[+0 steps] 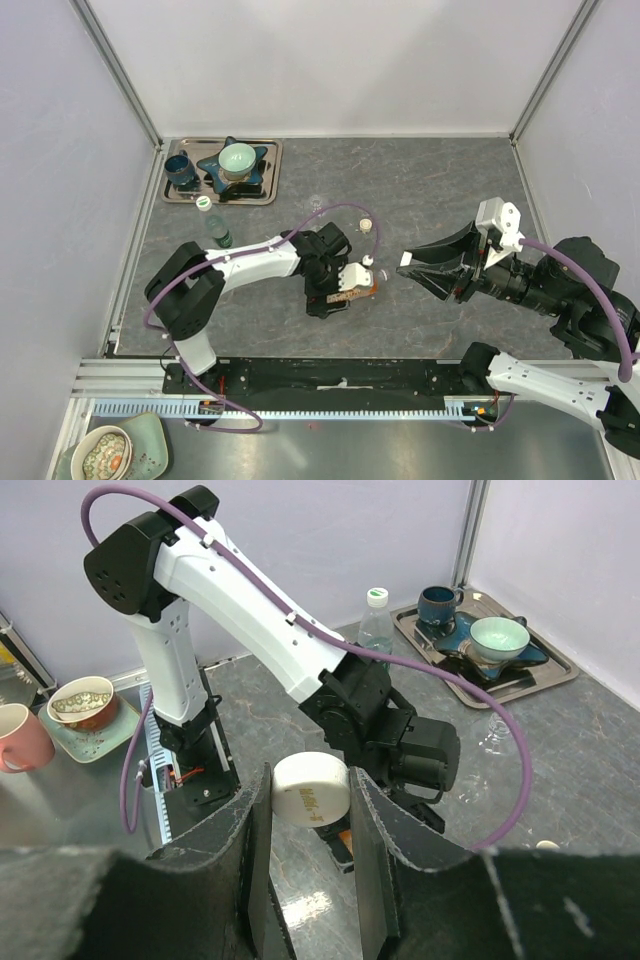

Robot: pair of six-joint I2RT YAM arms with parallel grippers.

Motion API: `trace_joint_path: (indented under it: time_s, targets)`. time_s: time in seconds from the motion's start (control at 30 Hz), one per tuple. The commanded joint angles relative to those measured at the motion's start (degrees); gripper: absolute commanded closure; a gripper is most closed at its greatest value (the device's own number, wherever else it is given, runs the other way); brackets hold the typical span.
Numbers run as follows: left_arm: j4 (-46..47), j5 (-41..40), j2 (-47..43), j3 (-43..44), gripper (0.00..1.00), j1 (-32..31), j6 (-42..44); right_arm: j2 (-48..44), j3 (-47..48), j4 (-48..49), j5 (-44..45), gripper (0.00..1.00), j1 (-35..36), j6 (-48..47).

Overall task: Screw on the bottle caps
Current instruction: Pick up the plastic bottle at the center of the board.

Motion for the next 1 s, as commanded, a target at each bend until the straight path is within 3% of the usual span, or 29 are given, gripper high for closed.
trace_joint_path:
  time_s: [0.0, 0.23, 0.5, 0.8, 0.97]
  targets:
    - [-2.2, -0.2, 2.0, 5.2, 0.01, -0.4, -9.6, -0.8, -0.5, 1.9, 0.3, 0.79, 0.3, 0.7]
    - [-5.7, -3.2, 5.1, 7.8, 0.01, -1.7, -13.7, -0.7, -0.9, 1.9, 0.4, 0.79, 0.3, 0.4]
    - [-2.4, -7.9, 4.4, 2.0, 0.01, -1.9, -10.8, -1.0, -0.6, 1.8, 1.3, 0.79, 0.2, 0.5]
    - [-2.8, -10.1, 6.0, 3.7, 0.19, -2.1, -16.0, -0.8, -0.3, 2.1, 0.9, 0.80, 0.1, 1.4]
    - [-5.0, -8.5, 7.0, 5.7, 0.19, -2.3, -19.1, -0.9, -0.4, 2.1, 0.7, 0.80, 0.3, 1.9]
